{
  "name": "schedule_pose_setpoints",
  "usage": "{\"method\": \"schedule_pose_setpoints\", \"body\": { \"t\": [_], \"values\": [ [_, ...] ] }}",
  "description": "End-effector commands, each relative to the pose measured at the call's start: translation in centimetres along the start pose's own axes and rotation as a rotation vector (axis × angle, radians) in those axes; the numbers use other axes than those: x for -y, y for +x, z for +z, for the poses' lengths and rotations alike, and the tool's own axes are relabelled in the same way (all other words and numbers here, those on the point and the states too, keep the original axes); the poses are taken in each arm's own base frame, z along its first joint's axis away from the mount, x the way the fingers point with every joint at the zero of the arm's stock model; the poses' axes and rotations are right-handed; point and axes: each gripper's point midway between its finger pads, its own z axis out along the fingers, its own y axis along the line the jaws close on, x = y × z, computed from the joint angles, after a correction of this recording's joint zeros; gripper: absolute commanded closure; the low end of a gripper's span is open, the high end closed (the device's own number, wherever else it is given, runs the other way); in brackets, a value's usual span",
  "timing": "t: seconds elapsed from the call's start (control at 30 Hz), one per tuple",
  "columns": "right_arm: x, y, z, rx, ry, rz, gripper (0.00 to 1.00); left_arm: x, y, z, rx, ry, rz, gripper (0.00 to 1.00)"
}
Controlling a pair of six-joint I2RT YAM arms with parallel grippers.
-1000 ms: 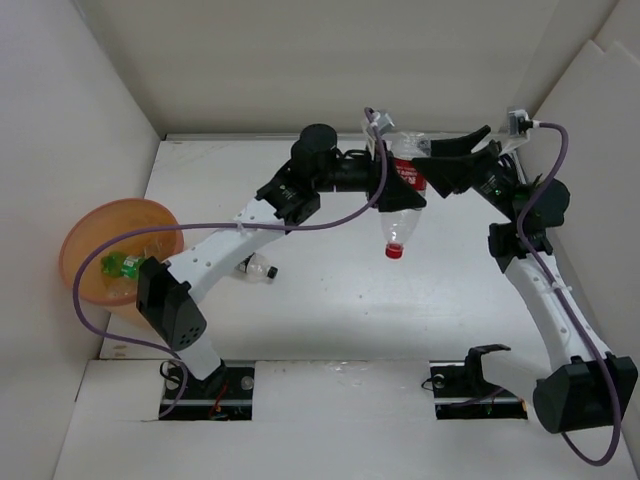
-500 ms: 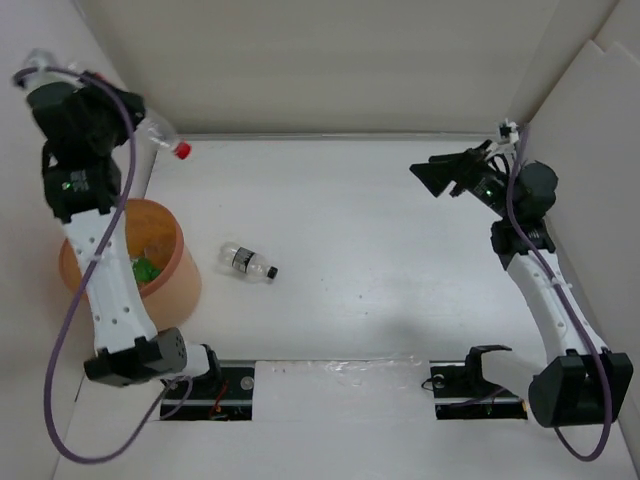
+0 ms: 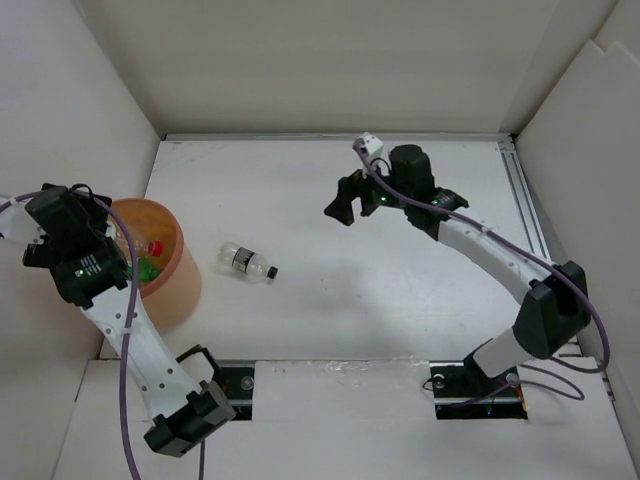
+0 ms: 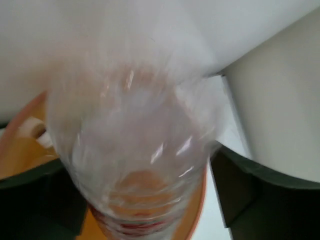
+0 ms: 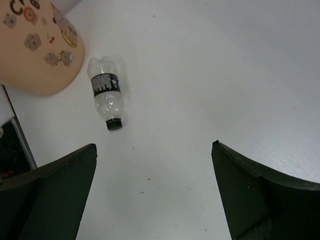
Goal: Put the plastic bottles in the bin
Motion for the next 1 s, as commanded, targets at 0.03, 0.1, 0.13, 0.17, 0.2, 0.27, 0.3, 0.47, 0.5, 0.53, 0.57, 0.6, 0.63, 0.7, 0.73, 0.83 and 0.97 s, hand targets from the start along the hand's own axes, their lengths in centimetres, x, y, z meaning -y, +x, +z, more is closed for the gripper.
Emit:
{"method": "schedule_pose_setpoints", "body": {
  "t": [0.03,0.1,0.13,0.17,0.2,0.27,0.3,0.47,0.5,0.53,0.57,0.6,0.63,0.7,0.73,0.83,0.97],
  "values": [
    [-3.1,-0.8,2.7,-0.014,-0.05,-0.149,0.0,0.2,-1.6,-0.2,0.061,-0.013,-0.016,0.0],
    [-3.9,0.1,4.8,-0.05,-0.062,-0.161,0.0,0.9,-2.8,-1.0,0.079,0.003,-0.009,0.0],
    [-4.5,0.5,5.6,-0.062,-0.077,-0.164,0.0,1.2,-3.1,-1.5,0.08,0.015,-0.001,0.0],
    [-5.9,0.2,6.4,-0.053,-0.099,-0.181,0.0,2.1,-3.9,-2.2,0.092,0.04,0.01,0.0],
    [-6.3,1.6,7.7,-0.086,-0.113,-0.178,0.0,2.7,-4.0,-2.6,0.095,0.062,0.024,0.0],
    [-8.1,2.5,9.2,-0.101,-0.135,-0.194,0.0,4.7,-3.9,-3.7,0.075,0.162,0.086,0.0],
    [-8.9,2.2,9.8,-0.096,-0.151,-0.201,0.0,6.0,-4.2,-4.1,0.059,0.216,0.102,0.0],
    [-10.6,5.5,14.6,-0.162,-0.178,-0.21,0.0,10.9,-0.6,-4.6,-0.148,0.489,0.184,0.0],
    [-11.6,6.2,15.3,-0.178,-0.188,-0.218,0.0,11.4,-1.0,-5.0,-0.145,0.514,0.194,0.0],
    [-11.4,5.9,15.9,-0.18,-0.179,-0.227,0.0,11.9,-0.5,-5.4,-0.162,0.538,0.2,0.0],
    [-11.4,7.8,17.1,-0.222,-0.176,-0.225,0.0,12.5,-0.4,-5.7,-0.167,0.562,0.215,0.0],
    [-11.1,8.2,17.6,-0.233,-0.166,-0.224,0.0,13.1,-0.4,-6.3,-0.168,0.584,0.221,0.0],
    [-11.9,8.4,18.1,-0.238,-0.178,-0.229,0.0,13.6,-0.8,-7.1,-0.162,0.62,0.231,0.0],
    [-11.9,10.2,19.3,-0.275,-0.18,-0.226,0.0,14.9,-0.8,-8.6,-0.166,0.676,0.251,0.0],
    [-11.7,10.9,19.6,-0.289,-0.178,-0.224,0.0,15.0,-0.7,-8.8,-0.172,0.685,0.253,0.0],
    [-11.3,13.0,20.4,-0.326,-0.161,-0.224,0.0,15.8,-1.3,-10.3,-0.173,0.735,0.267,0.0],
    [-10.5,15.0,21.4,-0.366,-0.144,-0.208,0.0,16.7,-1.0,-11.9,-0.193,0.827,0.277,0.0]
  ]
}}
